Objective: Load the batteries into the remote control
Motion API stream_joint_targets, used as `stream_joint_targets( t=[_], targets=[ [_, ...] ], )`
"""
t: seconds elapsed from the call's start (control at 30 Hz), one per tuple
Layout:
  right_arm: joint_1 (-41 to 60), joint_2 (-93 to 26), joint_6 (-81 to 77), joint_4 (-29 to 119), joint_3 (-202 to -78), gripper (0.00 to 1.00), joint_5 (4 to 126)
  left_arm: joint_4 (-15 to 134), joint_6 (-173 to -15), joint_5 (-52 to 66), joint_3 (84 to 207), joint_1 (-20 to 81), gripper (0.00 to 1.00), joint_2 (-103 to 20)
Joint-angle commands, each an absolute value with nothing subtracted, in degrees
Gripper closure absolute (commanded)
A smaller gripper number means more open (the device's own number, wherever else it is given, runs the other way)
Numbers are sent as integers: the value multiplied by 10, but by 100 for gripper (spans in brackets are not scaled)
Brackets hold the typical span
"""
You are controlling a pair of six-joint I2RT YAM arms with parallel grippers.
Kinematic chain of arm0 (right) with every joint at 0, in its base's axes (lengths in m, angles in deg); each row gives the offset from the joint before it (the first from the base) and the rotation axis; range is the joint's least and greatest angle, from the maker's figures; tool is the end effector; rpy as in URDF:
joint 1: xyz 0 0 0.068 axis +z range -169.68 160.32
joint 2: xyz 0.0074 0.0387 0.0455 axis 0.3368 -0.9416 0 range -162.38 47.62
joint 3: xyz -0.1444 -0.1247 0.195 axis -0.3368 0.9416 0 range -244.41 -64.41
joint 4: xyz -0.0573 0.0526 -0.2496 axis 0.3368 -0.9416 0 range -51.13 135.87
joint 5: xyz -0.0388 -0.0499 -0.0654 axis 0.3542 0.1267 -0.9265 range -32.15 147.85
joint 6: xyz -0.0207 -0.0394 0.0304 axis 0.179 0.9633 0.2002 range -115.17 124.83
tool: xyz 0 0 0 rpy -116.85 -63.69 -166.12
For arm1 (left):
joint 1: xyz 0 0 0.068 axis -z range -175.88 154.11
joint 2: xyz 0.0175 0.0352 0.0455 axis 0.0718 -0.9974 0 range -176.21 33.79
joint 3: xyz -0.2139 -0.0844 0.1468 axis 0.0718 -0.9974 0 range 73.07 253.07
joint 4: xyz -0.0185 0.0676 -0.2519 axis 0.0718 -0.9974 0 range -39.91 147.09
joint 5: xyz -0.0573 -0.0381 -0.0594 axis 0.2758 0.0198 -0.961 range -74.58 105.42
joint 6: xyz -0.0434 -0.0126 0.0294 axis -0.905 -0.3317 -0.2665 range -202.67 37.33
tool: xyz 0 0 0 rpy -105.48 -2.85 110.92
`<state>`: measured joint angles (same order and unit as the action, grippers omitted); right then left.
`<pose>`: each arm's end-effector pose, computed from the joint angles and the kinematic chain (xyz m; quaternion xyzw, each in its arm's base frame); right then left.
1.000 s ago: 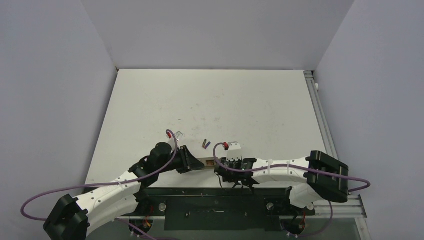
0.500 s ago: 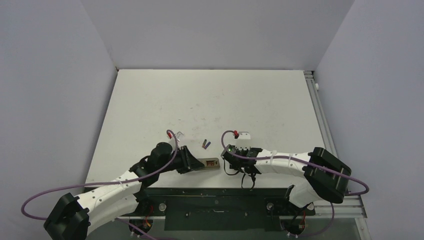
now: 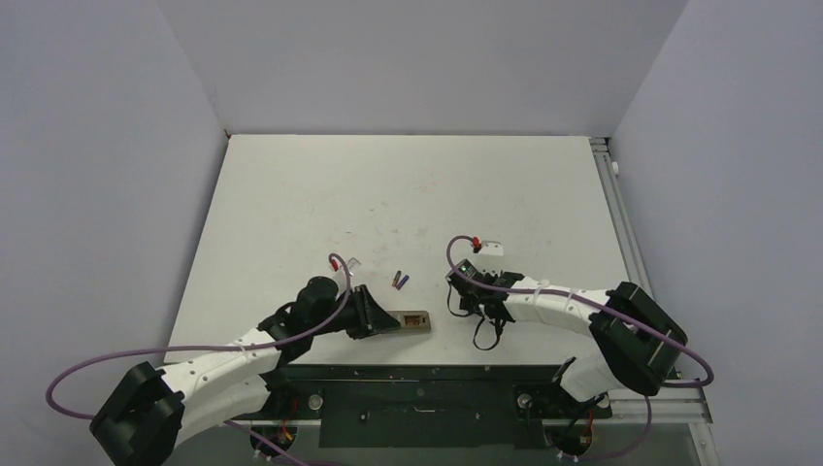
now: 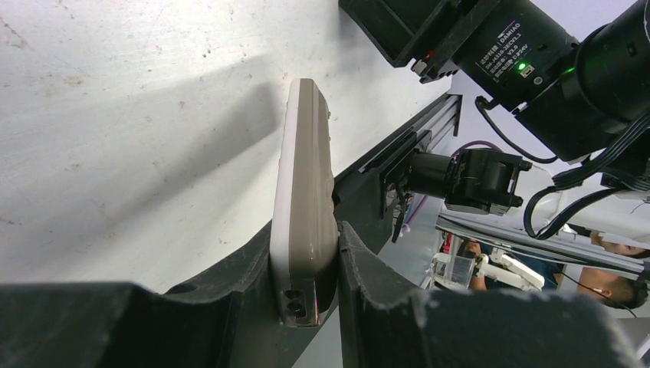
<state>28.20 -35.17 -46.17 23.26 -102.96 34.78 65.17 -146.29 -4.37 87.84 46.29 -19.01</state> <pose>0.1754 0.1733 0.1494 0.0662 0.9584 0.0220 0.2767 0.1279 -0.1322 0.1665 -0.0743 0.8541 -0.4828 0.1787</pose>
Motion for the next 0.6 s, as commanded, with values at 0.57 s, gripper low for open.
stream_joint_targets(
  t=[0.57],
  targets=[
    [325,-224,-450,237,-1020,50,413,827,-1492,-72,900,468,86,-344]
  ],
)
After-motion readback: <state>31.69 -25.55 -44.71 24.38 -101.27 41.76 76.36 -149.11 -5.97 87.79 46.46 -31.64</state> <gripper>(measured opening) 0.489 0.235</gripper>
